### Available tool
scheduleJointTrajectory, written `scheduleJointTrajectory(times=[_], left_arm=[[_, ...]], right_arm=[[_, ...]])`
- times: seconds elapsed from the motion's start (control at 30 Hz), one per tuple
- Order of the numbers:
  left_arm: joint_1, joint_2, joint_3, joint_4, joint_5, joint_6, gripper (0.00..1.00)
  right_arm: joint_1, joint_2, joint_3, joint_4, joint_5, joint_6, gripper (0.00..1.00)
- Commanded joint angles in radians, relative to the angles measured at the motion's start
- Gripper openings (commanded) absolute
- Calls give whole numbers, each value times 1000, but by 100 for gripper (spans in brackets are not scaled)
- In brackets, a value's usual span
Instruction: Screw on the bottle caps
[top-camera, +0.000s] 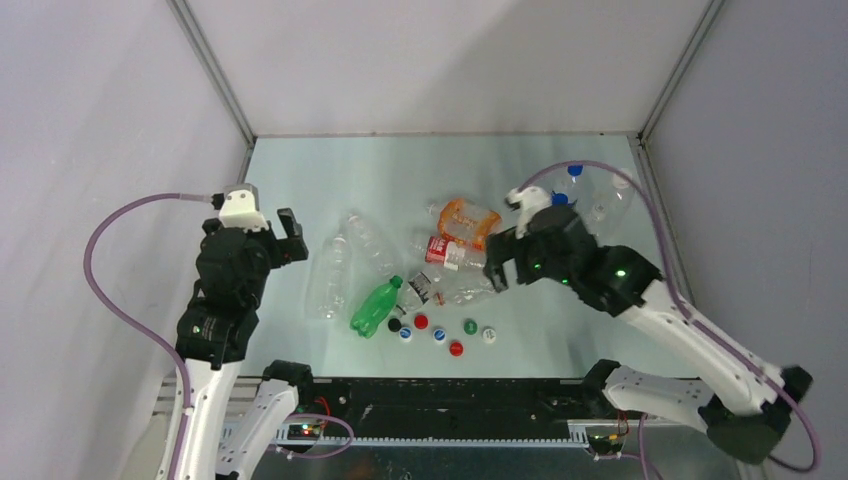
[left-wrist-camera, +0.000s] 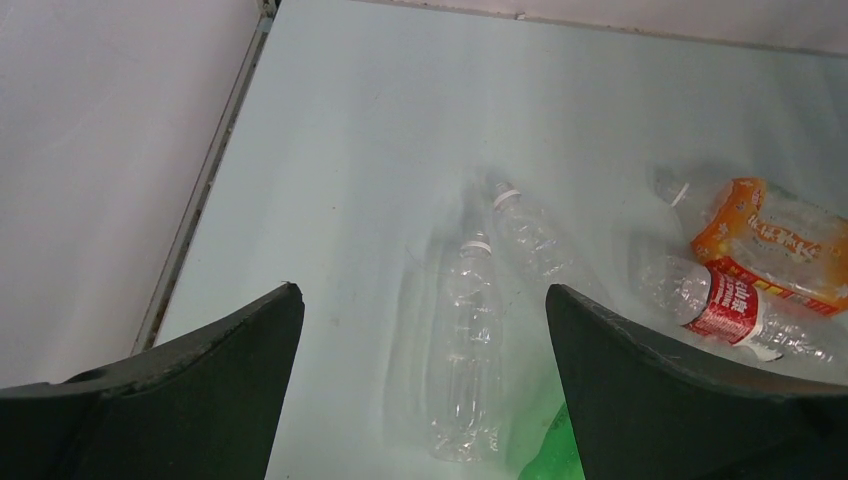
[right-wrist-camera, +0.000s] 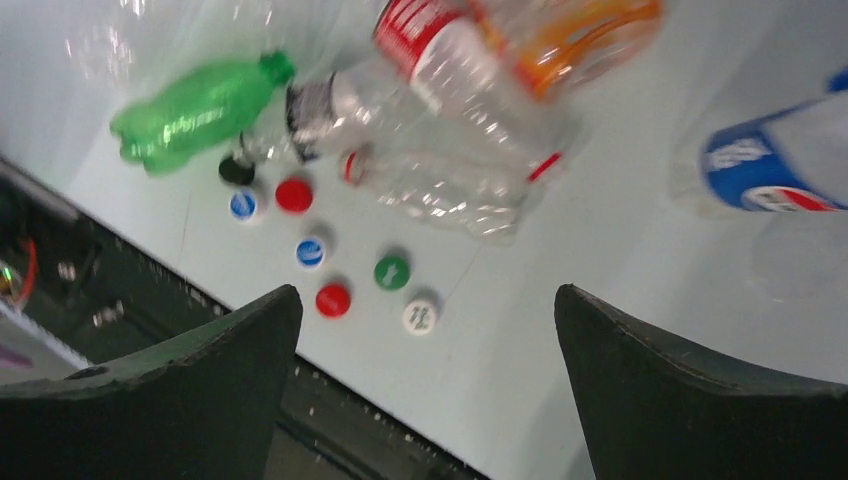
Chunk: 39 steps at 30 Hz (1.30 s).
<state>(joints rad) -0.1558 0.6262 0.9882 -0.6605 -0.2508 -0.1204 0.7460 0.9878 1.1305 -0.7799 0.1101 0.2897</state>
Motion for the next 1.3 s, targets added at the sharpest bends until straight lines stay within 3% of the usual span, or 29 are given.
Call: scheduleJointTrajectory(times=[0.0,0.4,0.6,0.87,1.1,1.27], left_arm=[[-21,-4,1,24,8,39,98],[-62,17,2,-18,2,63,98],[-69,15,4,-47,4,68,98],[-77,20,10,-65,5,71,98],[-83,29,15,-69,16,71,98],[-84,35,14,-63,31,68,98]], right_arm=[[209,146,38,-70,86,62,99],[365,442,6,-15,-41,66,97],[372,542,-23,23,-123,81,75],[389,659,-33,68,-138,103,59],[396,677,-33,75,-123,91,57],[376,628,5,-10,1,-41,66]])
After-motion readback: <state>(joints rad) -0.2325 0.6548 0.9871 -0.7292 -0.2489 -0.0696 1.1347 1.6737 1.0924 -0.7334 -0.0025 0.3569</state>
